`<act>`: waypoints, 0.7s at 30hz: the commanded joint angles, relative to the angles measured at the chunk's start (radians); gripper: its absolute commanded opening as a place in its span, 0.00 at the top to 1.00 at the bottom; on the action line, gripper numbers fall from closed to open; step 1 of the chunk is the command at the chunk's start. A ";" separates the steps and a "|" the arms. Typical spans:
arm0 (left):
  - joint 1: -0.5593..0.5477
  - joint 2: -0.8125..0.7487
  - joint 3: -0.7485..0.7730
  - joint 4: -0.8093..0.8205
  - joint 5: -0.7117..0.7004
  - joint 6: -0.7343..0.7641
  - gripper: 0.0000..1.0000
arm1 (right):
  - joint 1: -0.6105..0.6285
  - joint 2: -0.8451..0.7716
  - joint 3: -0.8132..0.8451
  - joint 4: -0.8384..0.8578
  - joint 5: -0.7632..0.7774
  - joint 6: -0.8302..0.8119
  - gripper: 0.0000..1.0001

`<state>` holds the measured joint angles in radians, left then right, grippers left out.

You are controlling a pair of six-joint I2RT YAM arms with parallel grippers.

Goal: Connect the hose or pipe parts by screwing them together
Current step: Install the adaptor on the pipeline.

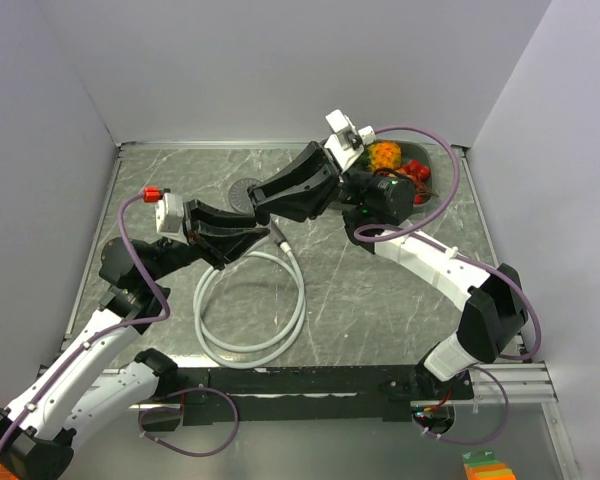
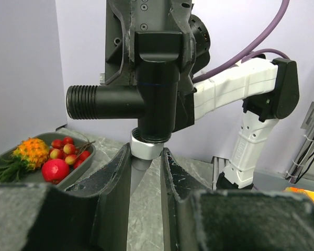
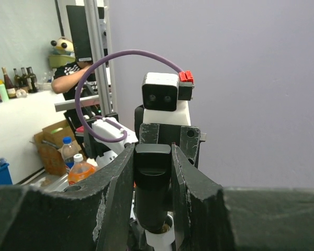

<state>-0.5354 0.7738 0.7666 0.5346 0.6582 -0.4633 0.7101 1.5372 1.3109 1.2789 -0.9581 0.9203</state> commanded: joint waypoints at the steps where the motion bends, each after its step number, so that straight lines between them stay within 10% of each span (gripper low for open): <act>1: -0.006 -0.022 0.002 0.080 0.004 -0.034 0.99 | -0.012 -0.020 0.019 0.072 0.010 0.015 1.00; 21: -0.006 -0.021 0.014 0.105 0.018 -0.034 0.99 | -0.023 0.051 -0.005 0.235 0.032 0.100 1.00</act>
<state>-0.5362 0.7742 0.7589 0.5499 0.6651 -0.4656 0.6956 1.5627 1.3067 1.2999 -0.9348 1.0042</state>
